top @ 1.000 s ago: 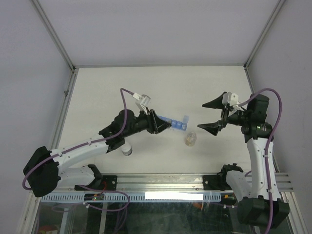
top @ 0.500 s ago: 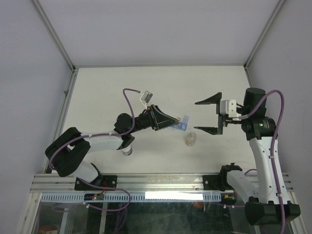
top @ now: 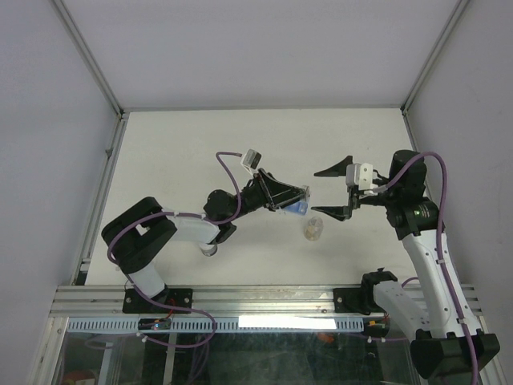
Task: Sort the pills into containers
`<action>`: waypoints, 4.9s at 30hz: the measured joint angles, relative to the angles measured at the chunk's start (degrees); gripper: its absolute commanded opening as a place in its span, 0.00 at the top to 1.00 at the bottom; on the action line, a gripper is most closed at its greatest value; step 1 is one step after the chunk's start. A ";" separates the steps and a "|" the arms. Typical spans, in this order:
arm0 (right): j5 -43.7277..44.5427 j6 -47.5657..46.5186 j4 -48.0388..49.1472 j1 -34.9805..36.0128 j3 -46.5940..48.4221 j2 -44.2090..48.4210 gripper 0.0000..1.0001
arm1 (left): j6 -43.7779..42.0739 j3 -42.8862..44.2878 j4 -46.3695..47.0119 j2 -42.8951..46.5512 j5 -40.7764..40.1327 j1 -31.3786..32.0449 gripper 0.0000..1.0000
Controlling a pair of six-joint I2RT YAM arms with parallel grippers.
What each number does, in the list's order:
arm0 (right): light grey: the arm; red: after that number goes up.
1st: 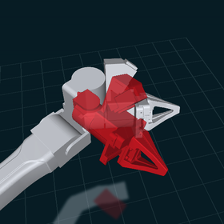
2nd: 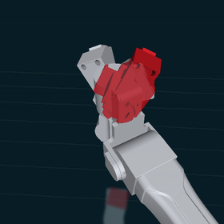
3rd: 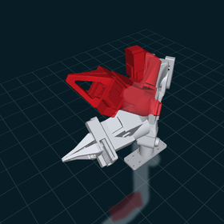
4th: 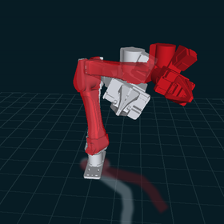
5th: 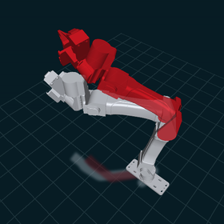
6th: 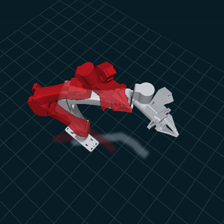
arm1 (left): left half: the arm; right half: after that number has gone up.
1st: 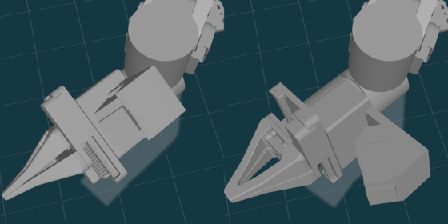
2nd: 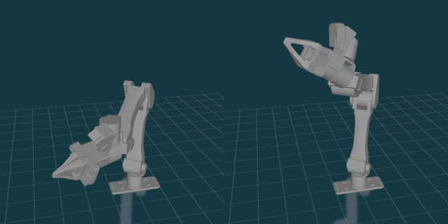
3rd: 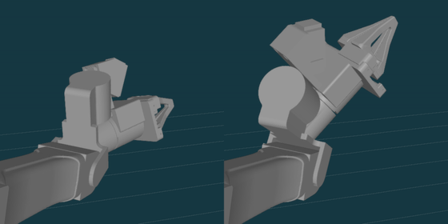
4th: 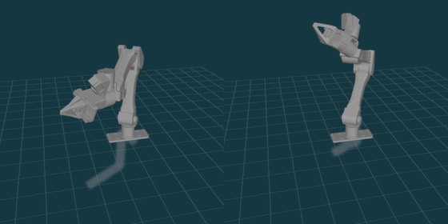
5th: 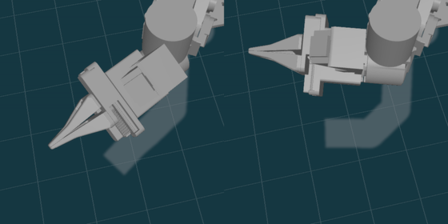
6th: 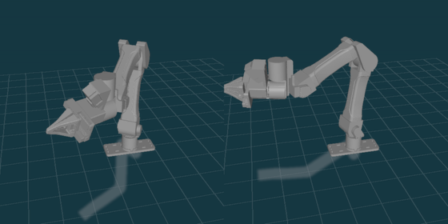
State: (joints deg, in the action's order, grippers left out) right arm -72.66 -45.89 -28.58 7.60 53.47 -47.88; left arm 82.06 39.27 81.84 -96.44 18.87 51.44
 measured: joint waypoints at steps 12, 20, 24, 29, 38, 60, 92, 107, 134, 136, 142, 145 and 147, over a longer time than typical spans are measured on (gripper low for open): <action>3.04 2.14 3.32 2.36 -2.40 1.42 0.35 | 1.14 2.71 0.07 -3.26 -3.72 1.70 0.70; 4.74 2.56 3.52 2.86 -2.71 1.49 0.51 | 1.33 3.63 0.07 -3.96 -3.96 2.27 0.70; 5.07 2.64 3.63 2.86 -2.73 1.66 0.62 | 1.38 3.67 0.07 -3.96 -3.98 2.29 0.67; 5.44 3.23 3.63 2.86 -2.73 2.08 0.72 | 1.44 3.69 0.11 -3.96 -4.26 2.54 0.50; 5.42 7.93 3.43 2.97 -2.69 2.16 0.77 | -0.17 2.84 -0.28 -3.41 -3.91 2.62 0.11; 24.72 -14.56 -43.12 -2.25 14.95 -20.13 0.75 | -74.77 -15.26 -27.74 33.40 -10.84 11.39 0.01; 45.81 -3.82 -30.77 14.56 7.80 -29.44 0.72 | -99.23 -10.75 1.42 -16.83 -14.99 13.46 0.18; 49.07 -2.10 -31.91 15.37 9.33 -29.31 0.72 | -99.23 -8.20 1.44 -20.79 -15.82 13.46 0.20; 52.48 -0.02 -31.63 18.62 9.31 -31.61 0.67 | -99.47 -6.05 1.66 -23.61 -15.89 13.46 0.31; 52.54 0.07 -31.63 18.82 9.31 -31.65 0.67 | -99.49 -5.95 1.66 -23.63 -15.89 13.46 0.33; 52.94 0.70 -31.58 19.45 9.31 -32.63 0.63 | -99.51 -5.22 1.70 -24.37 -15.85 13.46 0.34; 52.94 0.98 -31.47 19.52 9.31 -32.79 0.57 | -99.51 -5.16 1.70 -24.46 -15.85 13.46 0.34; 52.94 1.07 -31.43 19.56 9.31 -32.81 0.54 | -99.54 -5.01 1.73 -24.52 -15.85 13.46 0.34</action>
State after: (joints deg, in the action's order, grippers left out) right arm -19.73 -44.82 -60.01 27.16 62.78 -80.68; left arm -17.47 34.26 83.57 -120.97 3.03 64.90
